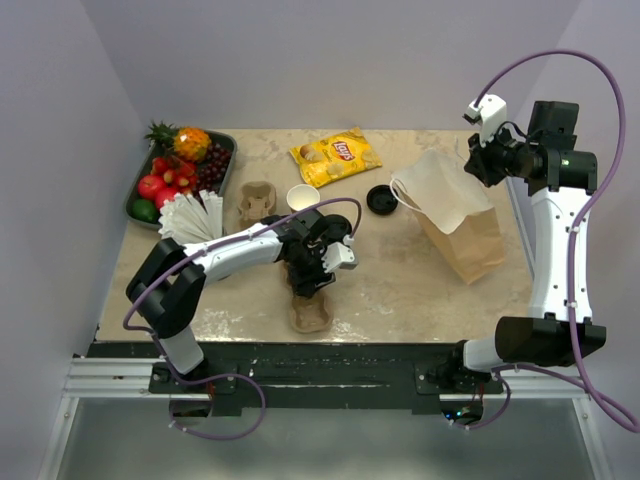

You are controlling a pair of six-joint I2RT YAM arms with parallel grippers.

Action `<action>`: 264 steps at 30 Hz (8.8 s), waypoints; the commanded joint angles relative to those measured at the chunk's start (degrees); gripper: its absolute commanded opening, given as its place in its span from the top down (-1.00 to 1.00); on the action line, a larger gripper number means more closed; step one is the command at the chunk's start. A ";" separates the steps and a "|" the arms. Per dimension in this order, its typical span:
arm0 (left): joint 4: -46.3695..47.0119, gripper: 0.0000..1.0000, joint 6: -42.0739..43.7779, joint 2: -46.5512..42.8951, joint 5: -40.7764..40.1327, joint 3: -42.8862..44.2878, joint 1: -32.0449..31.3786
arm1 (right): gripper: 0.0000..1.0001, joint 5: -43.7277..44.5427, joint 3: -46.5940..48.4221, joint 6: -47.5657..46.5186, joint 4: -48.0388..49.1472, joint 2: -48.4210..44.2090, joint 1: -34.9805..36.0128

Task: Pack the takeout coffee

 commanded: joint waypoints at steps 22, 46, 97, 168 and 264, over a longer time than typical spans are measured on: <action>2.84 0.07 -3.85 -2.10 -1.06 -3.46 0.30 | 1.00 -0.14 0.43 1.04 2.37 -1.36 0.08; 7.40 0.27 -5.59 -27.85 18.98 14.02 1.35 | 1.00 5.75 -5.46 0.07 0.08 -7.59 10.79; 50.75 0.46 -41.47 5.81 35.08 25.28 0.83 | 1.00 -2.34 -10.03 4.74 -3.51 -15.95 11.24; 41.07 0.53 -33.63 5.72 12.83 24.50 -6.91 | 1.00 -12.70 -19.96 21.52 10.01 -20.17 11.24; 52.15 0.69 -43.75 0.18 7.82 7.71 -8.23 | -0.21 -6.90 -5.99 21.78 9.49 -15.42 21.61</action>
